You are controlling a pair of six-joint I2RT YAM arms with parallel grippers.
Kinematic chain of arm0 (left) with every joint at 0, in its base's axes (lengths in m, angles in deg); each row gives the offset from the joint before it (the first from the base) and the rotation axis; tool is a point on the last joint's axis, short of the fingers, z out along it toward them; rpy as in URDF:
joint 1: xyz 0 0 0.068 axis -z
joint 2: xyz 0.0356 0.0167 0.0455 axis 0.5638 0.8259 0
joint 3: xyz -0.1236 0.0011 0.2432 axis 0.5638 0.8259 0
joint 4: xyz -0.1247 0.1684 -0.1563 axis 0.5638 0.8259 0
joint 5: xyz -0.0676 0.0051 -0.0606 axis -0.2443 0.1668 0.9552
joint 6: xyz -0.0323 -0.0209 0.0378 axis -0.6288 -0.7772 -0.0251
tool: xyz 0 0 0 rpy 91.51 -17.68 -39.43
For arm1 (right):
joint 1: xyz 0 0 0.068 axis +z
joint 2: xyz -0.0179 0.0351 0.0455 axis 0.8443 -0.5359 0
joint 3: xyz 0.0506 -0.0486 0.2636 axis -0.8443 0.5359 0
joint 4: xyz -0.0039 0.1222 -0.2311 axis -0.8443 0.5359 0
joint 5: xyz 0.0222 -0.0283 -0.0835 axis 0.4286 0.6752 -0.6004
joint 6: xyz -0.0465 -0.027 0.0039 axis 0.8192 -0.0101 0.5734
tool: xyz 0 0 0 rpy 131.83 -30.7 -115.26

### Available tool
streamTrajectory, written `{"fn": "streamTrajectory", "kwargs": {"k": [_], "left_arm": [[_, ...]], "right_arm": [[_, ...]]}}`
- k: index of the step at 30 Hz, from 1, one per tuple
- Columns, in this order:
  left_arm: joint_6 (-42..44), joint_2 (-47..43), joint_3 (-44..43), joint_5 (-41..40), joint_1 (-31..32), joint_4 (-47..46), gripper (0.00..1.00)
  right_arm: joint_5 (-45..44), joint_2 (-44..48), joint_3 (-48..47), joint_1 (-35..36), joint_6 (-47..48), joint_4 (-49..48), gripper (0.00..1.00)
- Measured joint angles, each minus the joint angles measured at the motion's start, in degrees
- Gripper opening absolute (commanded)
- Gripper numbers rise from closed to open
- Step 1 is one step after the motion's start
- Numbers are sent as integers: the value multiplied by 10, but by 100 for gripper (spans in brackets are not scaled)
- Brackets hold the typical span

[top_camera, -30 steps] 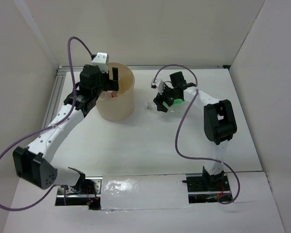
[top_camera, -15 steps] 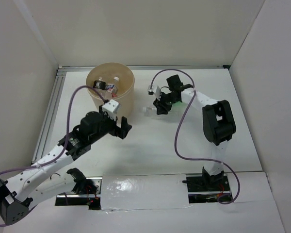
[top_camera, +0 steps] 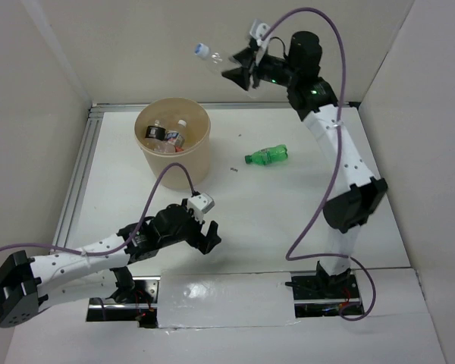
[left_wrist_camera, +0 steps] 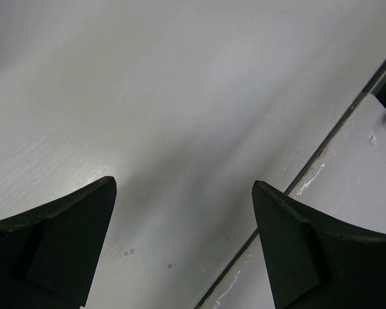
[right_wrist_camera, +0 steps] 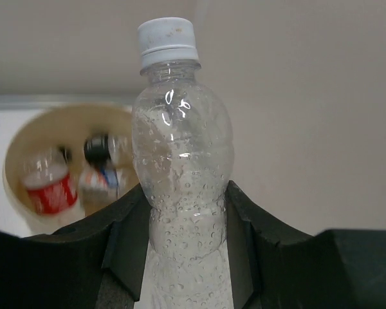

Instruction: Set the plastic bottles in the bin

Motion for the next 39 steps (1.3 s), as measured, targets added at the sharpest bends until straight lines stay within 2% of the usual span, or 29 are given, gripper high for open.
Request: {"fn": "streamTrajectory", "kwargs": {"k": [3, 7, 9, 10, 11, 13, 14, 18, 22, 25, 29, 32, 34, 39], "left_arm": [[-5, 24, 5, -12, 30, -12, 99], [-19, 44, 7, -40, 73, -15, 99], [-30, 46, 10, -53, 91, -19, 99], [-34, 46, 11, -60, 99, -21, 99], [-42, 45, 13, -68, 106, -24, 99], [-48, 41, 18, -78, 115, -27, 99], [-51, 37, 20, -83, 118, -27, 99], [-61, 16, 24, -97, 120, -26, 99], [-64, 10, 27, -104, 122, -27, 99], [-71, 10, 29, -106, 122, -27, 99], [-73, 16, 30, -108, 122, -31, 99], [-73, 31, 30, -109, 123, -38, 99], [-73, 47, 30, -109, 123, -42, 99], [-73, 85, 28, -108, 123, -42, 99]], "right_arm": [[27, -94, -123, 46, -56, -44, 27], [52, -206, -214, 114, -116, -73, 35], [60, -250, -231, 139, -141, -77, 42], [64, -266, -232, 149, -149, -77, 47], [68, -280, -232, 160, -156, -76, 57], [66, -298, -230, 176, -163, -73, 84], [62, -301, -223, 181, -161, -69, 87], [45, -291, -205, 176, -154, -72, 91], [37, -269, -201, 122, -131, -69, 91], [41, -247, -200, 49, -42, -17, 89], [15, -216, -183, -43, 200, 148, 84], [-18, -205, -137, -76, 345, 260, 81], [-38, -208, -104, -83, 401, 314, 81], [-66, -221, -53, -98, 468, 388, 90]]}}
